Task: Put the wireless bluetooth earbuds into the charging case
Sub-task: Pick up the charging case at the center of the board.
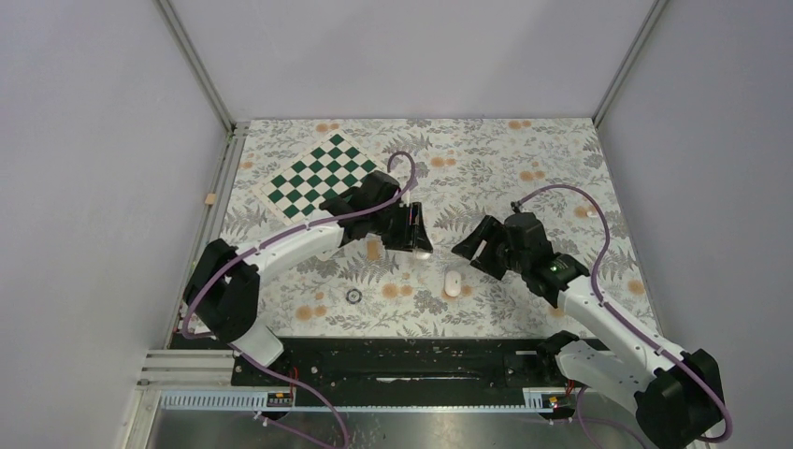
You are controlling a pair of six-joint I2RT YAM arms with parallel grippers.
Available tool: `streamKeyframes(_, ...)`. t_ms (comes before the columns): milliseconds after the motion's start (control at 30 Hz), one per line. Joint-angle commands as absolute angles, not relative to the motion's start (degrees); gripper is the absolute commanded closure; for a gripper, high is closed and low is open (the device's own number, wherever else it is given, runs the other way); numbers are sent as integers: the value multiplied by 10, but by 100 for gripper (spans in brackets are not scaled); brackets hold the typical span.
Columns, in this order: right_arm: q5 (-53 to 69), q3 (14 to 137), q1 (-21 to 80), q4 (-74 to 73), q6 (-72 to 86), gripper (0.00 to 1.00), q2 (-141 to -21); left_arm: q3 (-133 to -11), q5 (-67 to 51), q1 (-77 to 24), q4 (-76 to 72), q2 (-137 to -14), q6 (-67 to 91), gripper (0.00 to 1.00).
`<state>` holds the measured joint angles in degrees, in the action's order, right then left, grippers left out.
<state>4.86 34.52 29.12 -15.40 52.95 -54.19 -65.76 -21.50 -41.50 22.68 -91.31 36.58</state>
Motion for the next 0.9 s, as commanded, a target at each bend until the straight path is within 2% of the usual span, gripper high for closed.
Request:
streamKeyframes(0,132,360,284,-77,574,28,-547,-665,-254,-416,187,-903,389,70)
streamKeyframes(233,58,336,284,-129,574,27,-525,-713,-105,-424,275,-970,424,69)
streamKeyframes(533,-11,340,262,-227,516,27,-518,-776,-20,-450,263,-1100,511,67)
streamKeyframes(633,-23,342,260,-238,507,27,-523,-798,-40,-453,267,-1131,523,53)
streamKeyframes(733,-28,346,259,-245,502,27,-526,-795,-56,-456,267,-1133,529,23)
streamKeyframes(800,-29,347,259,-245,502,27,-528,-787,-60,-456,269,-1121,524,14)
streamKeyframes(867,-28,347,259,-244,502,27,-534,-784,-56,-456,278,-1104,508,9)
